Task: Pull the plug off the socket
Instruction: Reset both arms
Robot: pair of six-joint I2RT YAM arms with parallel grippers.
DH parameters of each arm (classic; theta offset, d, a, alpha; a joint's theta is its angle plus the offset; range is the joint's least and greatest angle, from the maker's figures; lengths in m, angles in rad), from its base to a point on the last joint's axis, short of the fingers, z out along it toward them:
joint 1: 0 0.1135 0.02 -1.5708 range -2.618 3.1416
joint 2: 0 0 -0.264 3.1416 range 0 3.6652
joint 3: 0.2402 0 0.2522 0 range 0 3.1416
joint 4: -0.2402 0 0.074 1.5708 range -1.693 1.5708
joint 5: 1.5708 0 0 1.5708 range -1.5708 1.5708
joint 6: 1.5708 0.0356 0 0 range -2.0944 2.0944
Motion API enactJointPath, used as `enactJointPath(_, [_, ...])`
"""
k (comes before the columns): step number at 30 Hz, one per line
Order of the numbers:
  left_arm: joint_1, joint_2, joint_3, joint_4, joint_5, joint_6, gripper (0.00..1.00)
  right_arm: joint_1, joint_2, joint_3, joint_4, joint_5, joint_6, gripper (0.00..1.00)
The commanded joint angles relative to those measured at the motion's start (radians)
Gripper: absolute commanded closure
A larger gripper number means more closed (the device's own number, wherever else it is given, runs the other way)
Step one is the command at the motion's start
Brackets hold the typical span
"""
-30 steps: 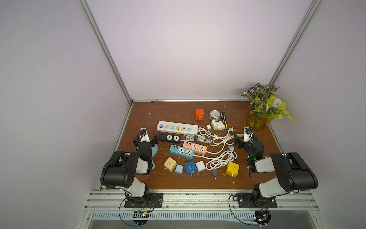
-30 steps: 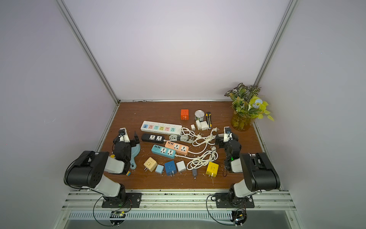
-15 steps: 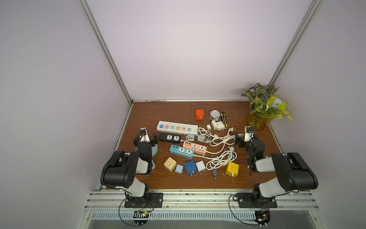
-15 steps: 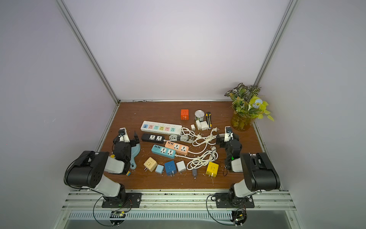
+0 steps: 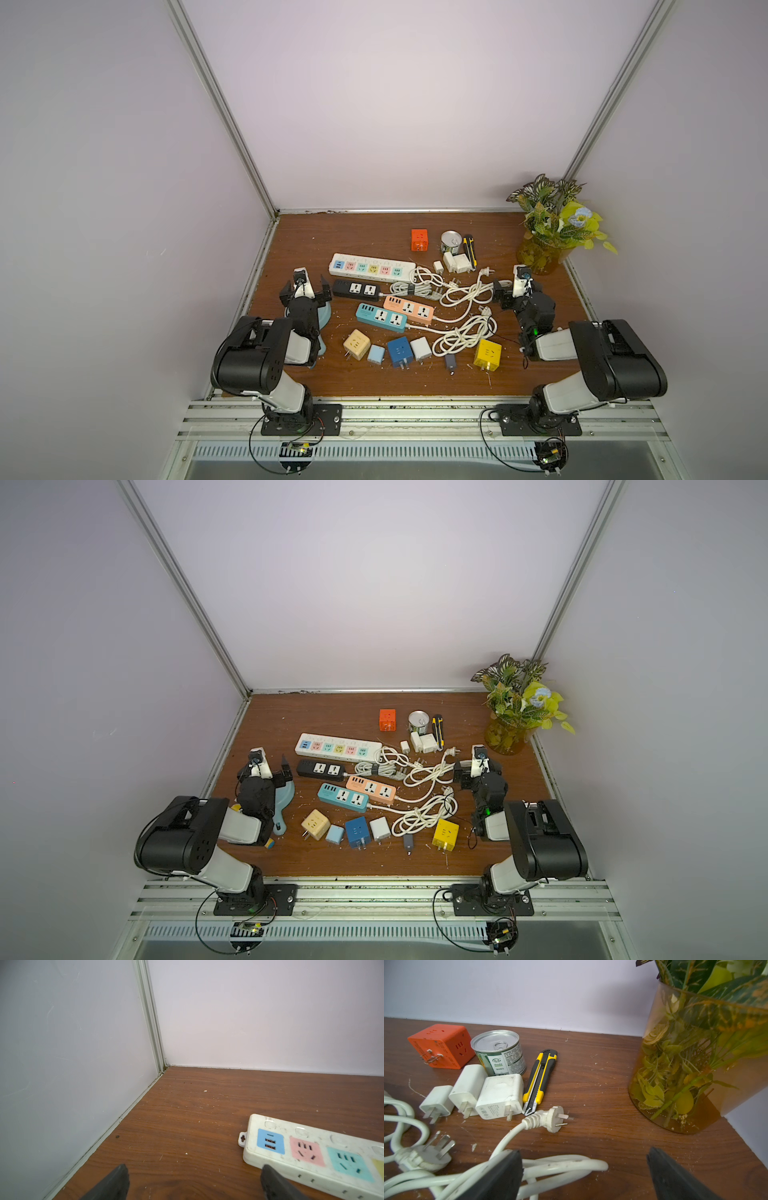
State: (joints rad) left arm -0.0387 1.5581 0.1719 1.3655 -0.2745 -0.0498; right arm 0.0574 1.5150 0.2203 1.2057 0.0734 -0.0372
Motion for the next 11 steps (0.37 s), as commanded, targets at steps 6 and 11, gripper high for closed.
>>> enactJointPath(6, [-0.007,0.008,0.012,0.014,0.011,0.009,0.00,-0.002,0.007,0.022,0.029,0.006,0.015,0.01])
enactJointPath(11, [-0.008,0.003,0.007,0.024,0.011,0.009,0.00,-0.001,0.004,0.021,0.026,0.007,0.014,0.01])
